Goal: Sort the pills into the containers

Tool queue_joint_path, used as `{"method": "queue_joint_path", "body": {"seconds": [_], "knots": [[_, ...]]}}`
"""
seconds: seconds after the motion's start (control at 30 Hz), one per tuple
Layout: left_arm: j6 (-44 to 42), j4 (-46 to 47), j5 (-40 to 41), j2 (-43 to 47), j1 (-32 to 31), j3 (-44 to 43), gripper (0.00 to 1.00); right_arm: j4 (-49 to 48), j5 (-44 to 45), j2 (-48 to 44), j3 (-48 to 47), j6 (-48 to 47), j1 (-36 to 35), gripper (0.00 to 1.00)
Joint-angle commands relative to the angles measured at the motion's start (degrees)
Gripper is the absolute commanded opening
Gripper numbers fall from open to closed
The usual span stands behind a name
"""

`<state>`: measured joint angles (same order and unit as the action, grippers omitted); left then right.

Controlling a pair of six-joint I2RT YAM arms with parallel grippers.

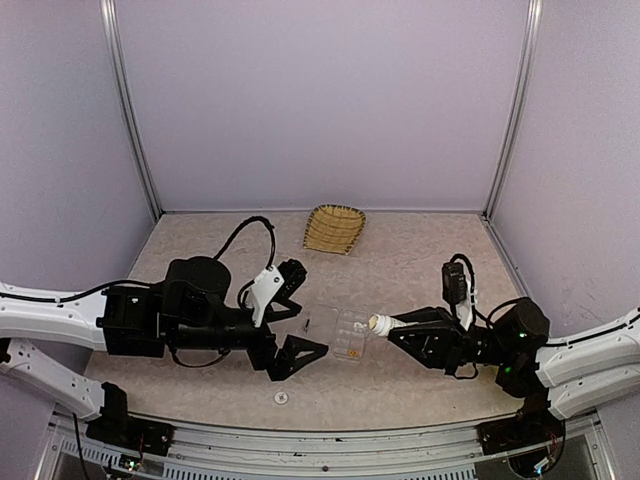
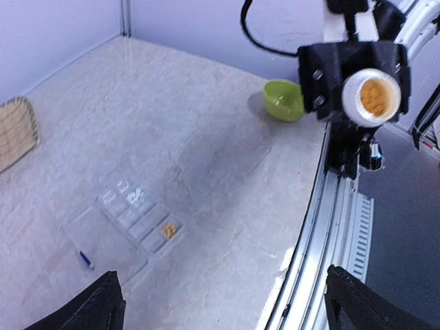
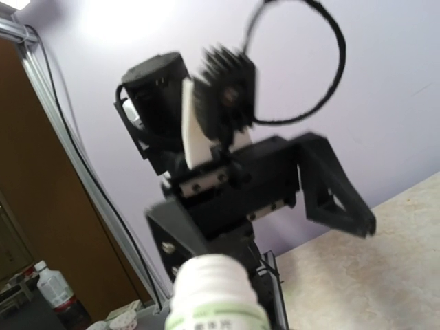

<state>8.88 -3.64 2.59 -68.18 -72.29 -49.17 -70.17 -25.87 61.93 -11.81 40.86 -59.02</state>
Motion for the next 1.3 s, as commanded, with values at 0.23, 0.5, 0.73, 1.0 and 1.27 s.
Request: {"method": "queue_joint_path", "body": {"seconds": [0.23, 0.5, 0.73, 1.0, 1.27], "knots": [[14.35, -19.70, 9.50, -5.35, -1.82, 2.92, 0.99, -2.64, 1.17, -0.44, 2.80, 0.35, 1.35, 0.23], [13.16, -21.37, 6.85, -14.58, -2.95, 2.14, 0.87, -0.47, 1.42, -1.95, 3.01, 0.13, 1.50, 0.23], [10.06, -18.13, 5.64, -20.02, -2.05, 2.40, 0.72, 1.36, 1.48, -3.29, 2.98, -0.08, 1.57, 0.23], [8.72, -16.67, 2.55, -22.34, -0.32, 2.49, 0.56, 1.44, 1.70, -4.16, 3.63, 0.01, 1.63, 0.23], [8.74, -17.34, 2.38, -23.25, 0.02, 2.67, 0.47, 1.36, 1.79, -4.23, 3.92, -0.16, 1.64, 0.23]]}}
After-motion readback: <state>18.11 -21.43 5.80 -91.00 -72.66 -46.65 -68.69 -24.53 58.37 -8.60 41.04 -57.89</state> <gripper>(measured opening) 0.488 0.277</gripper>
